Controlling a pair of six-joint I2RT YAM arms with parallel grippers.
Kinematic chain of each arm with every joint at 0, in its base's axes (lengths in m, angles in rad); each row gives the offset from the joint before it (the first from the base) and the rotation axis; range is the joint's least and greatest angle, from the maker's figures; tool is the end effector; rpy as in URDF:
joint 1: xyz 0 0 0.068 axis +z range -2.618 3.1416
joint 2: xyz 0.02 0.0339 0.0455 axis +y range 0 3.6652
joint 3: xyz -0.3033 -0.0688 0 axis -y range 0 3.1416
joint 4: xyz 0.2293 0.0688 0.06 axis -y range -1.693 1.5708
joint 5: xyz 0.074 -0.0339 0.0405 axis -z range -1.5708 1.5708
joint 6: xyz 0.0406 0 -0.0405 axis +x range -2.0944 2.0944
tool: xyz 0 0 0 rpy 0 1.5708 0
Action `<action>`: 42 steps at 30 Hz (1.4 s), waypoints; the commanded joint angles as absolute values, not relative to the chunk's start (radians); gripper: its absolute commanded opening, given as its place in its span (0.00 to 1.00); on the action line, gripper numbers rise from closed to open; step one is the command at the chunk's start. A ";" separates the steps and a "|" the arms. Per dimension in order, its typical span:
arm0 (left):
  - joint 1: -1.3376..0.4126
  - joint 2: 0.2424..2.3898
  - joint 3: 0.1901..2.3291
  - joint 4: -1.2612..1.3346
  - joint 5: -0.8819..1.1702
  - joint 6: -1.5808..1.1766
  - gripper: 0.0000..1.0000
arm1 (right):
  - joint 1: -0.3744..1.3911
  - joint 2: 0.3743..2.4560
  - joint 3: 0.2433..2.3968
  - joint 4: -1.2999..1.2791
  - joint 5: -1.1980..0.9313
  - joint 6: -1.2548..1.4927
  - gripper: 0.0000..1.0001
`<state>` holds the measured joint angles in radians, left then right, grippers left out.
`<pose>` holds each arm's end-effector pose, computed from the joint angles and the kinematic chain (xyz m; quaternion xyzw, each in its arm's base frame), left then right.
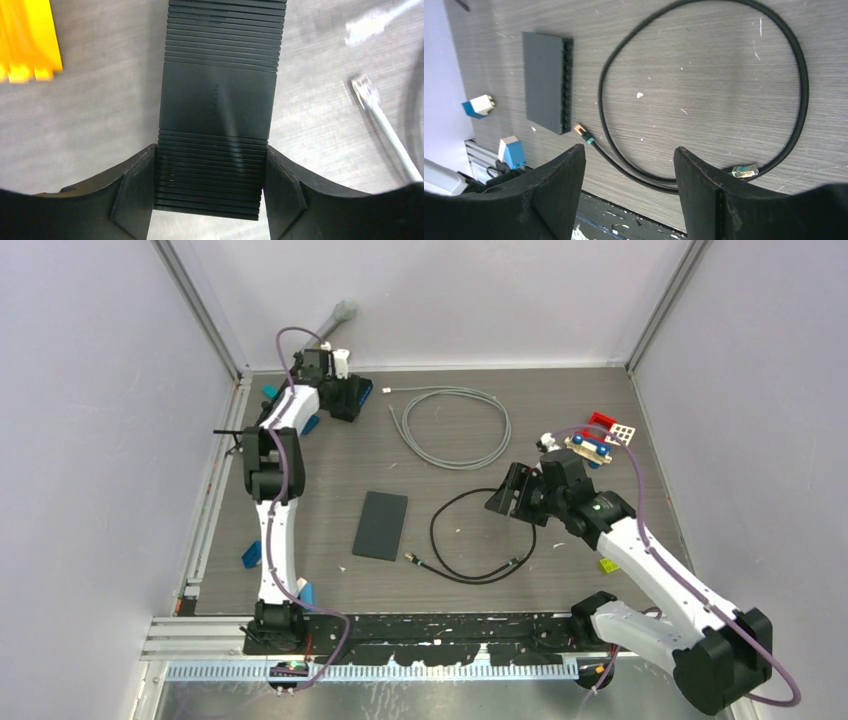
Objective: Insert the plug into the switch port
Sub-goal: Pick up the switch port at the center of the board, then place the switch port at the center of the board.
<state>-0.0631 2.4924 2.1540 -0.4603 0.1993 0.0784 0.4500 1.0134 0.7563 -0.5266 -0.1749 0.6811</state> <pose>0.5755 -0.0444 0.1958 0.1025 0.9169 -0.0893 0.3754 0.1566 0.0835 0.2902 0.0728 0.9178 0.2728 0.2793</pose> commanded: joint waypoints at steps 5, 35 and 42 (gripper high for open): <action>-0.148 2.037 1.751 -0.346 0.041 -0.133 0.05 | 0.453 0.859 0.857 -0.663 -0.078 0.629 0.70; -0.567 1.715 1.145 -0.239 -0.340 -0.085 0.69 | 0.454 0.796 0.746 -0.709 -0.151 0.643 0.81; -0.568 1.540 1.026 -0.225 -0.311 -0.129 1.00 | 0.687 0.923 0.784 -0.589 -0.098 0.594 0.81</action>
